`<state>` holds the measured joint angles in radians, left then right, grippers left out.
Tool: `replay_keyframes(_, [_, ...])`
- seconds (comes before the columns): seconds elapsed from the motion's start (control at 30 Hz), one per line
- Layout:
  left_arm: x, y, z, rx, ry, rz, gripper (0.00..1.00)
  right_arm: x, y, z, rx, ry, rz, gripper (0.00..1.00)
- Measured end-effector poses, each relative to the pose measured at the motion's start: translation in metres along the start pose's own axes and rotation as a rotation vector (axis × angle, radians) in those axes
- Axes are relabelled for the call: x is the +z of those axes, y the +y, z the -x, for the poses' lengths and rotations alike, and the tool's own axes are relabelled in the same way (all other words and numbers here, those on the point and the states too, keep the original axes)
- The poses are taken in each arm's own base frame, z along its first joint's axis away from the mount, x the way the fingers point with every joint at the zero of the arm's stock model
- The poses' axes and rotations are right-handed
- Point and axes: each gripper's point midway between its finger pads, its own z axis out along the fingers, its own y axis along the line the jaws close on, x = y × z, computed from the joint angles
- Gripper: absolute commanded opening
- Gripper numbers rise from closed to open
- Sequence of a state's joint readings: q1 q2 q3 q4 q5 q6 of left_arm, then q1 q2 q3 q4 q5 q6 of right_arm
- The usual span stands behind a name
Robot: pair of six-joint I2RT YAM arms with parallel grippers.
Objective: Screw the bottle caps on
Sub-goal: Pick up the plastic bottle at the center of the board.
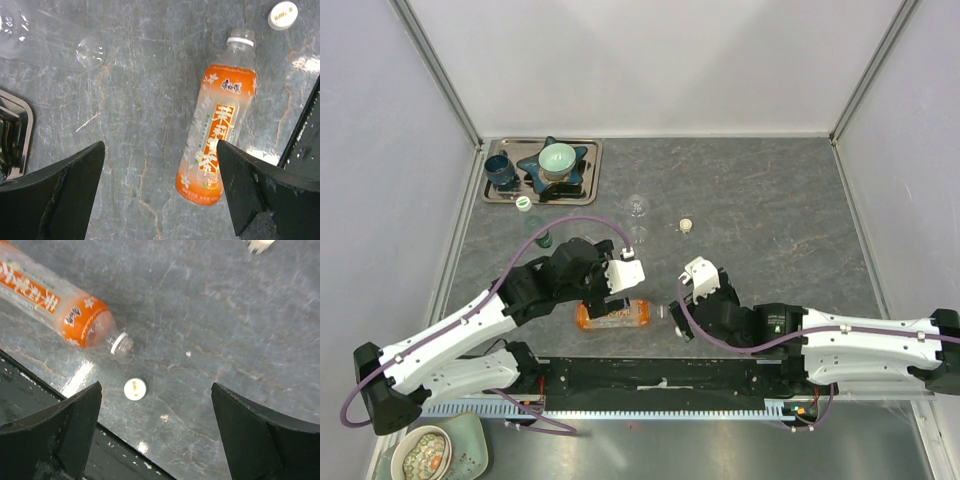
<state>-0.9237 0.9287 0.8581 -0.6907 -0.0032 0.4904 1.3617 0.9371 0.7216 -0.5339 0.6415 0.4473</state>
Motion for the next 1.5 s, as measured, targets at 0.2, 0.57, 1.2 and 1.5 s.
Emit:
replay_keyframes(0.2, [0.020, -0.019, -0.022, -0.014, 0.003, -0.054, 0.99, 0.018, 0.017, -0.035, 0.058, 0.064, 0.045, 0.98])
replay_keyframes(0.57, [0.040, -0.065, -0.066, 0.000, 0.094, -0.237, 0.99, 0.027, 0.029, -0.058, 0.238, 0.059, 0.101, 0.97])
replay_keyframes(1.2, [0.063, -0.091, -0.120, 0.090, 0.228, -0.347, 0.99, 0.030, 0.045, -0.056, 0.298, 0.065, 0.159, 0.85])
replay_keyframes(1.5, [0.065, -0.093, -0.119, 0.091, 0.188, -0.342, 0.74, 0.038, 0.044, -0.071, 0.267, 0.112, 0.127, 0.82])
